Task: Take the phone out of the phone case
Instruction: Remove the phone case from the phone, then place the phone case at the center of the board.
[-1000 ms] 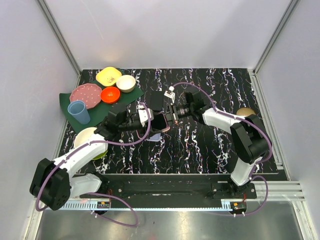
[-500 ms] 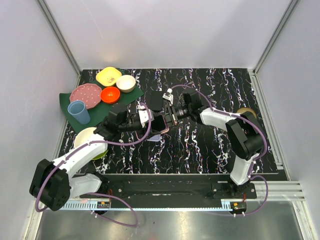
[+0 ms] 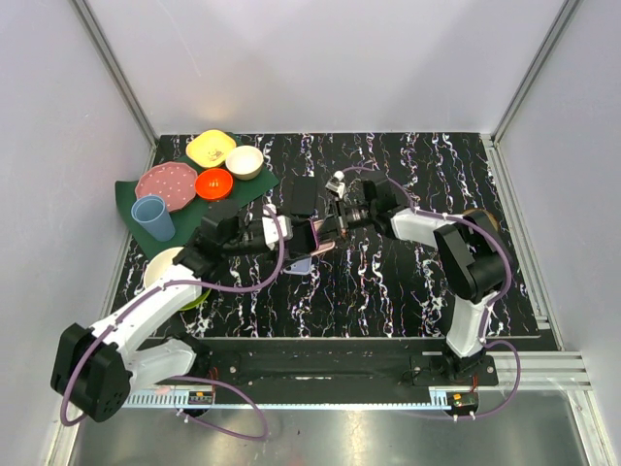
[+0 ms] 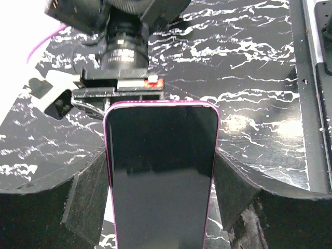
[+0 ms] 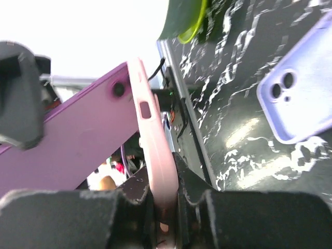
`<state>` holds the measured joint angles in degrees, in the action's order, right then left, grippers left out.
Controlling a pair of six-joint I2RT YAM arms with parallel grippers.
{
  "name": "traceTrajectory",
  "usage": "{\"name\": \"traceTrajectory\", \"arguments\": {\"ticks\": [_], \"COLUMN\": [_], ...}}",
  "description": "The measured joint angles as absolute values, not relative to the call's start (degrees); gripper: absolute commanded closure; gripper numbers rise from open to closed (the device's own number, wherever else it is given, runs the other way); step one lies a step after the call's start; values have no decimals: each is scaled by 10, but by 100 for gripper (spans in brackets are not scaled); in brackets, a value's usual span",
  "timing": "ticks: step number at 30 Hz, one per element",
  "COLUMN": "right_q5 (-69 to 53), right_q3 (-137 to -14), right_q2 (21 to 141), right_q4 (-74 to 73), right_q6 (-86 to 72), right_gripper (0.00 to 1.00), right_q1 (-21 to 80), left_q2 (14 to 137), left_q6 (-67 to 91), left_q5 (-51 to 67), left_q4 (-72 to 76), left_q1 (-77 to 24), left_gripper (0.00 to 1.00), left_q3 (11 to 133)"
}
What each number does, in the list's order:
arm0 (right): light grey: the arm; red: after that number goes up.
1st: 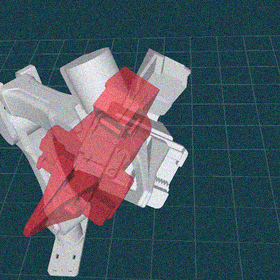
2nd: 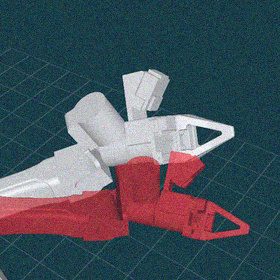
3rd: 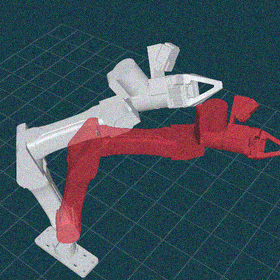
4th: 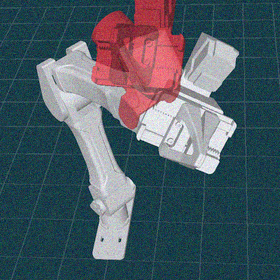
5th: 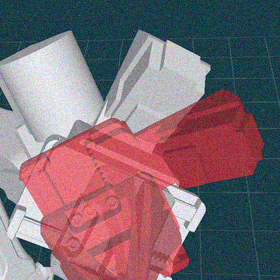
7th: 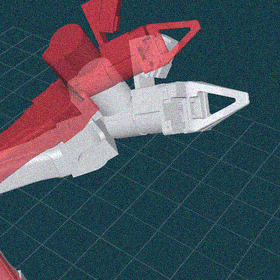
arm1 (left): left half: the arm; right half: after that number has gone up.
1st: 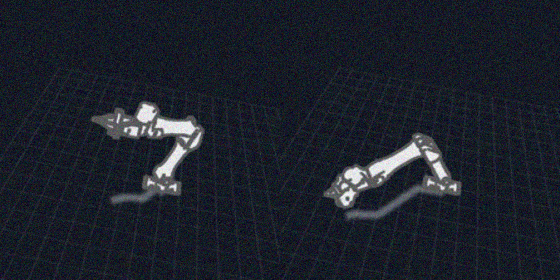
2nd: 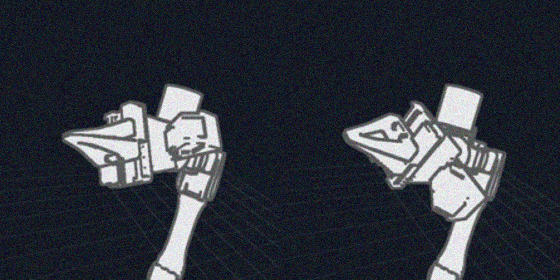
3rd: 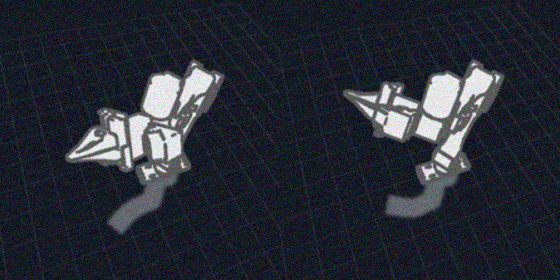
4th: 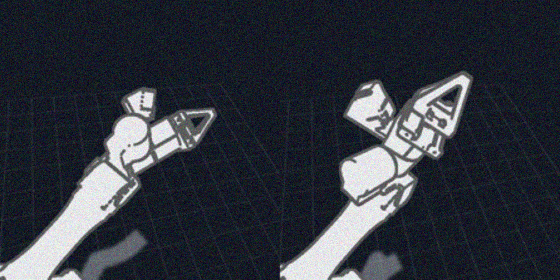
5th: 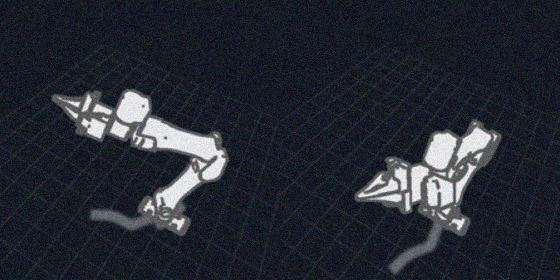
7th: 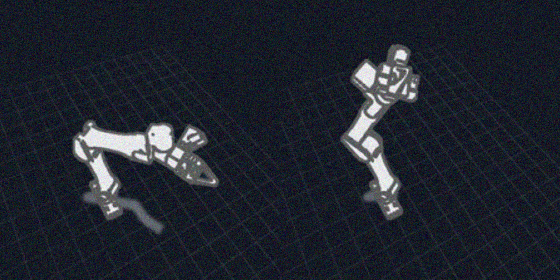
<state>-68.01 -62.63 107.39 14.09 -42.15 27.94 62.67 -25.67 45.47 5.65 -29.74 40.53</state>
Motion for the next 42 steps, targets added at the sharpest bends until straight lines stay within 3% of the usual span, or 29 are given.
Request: {"name": "traceTrajectory", "arguments": {"ticks": [14, 22, 31, 36, 42], "right_q5": [-616, -584, -553, -529, -430], "right_q3": [-623, -657, -811, -981, -990], "right_q2": [1089, 1087, 1081, 1145, 1173], "right_q4": [137, 32, -261, -520, -694], "right_q6": [-434, -301, -15, 197, 356], "right_gripper": [100, 100, 100, 100, 100], "right_q1": [233, 230, 204, 197, 197], "left_q2": [608, 608, 608, 603, 590], "left_q6": [-238, -208, -192, -180, -167], "left_q5": [493, 460, 414, 402, 397], "left_q4": [25, 40, 50, 60, 75], "left_q1": [-301, -301, -296, -283, -269], "left_gripper": [65, 65, 66, 66, 66], "left_q3": [411, 411, 411, 411, 411]}}
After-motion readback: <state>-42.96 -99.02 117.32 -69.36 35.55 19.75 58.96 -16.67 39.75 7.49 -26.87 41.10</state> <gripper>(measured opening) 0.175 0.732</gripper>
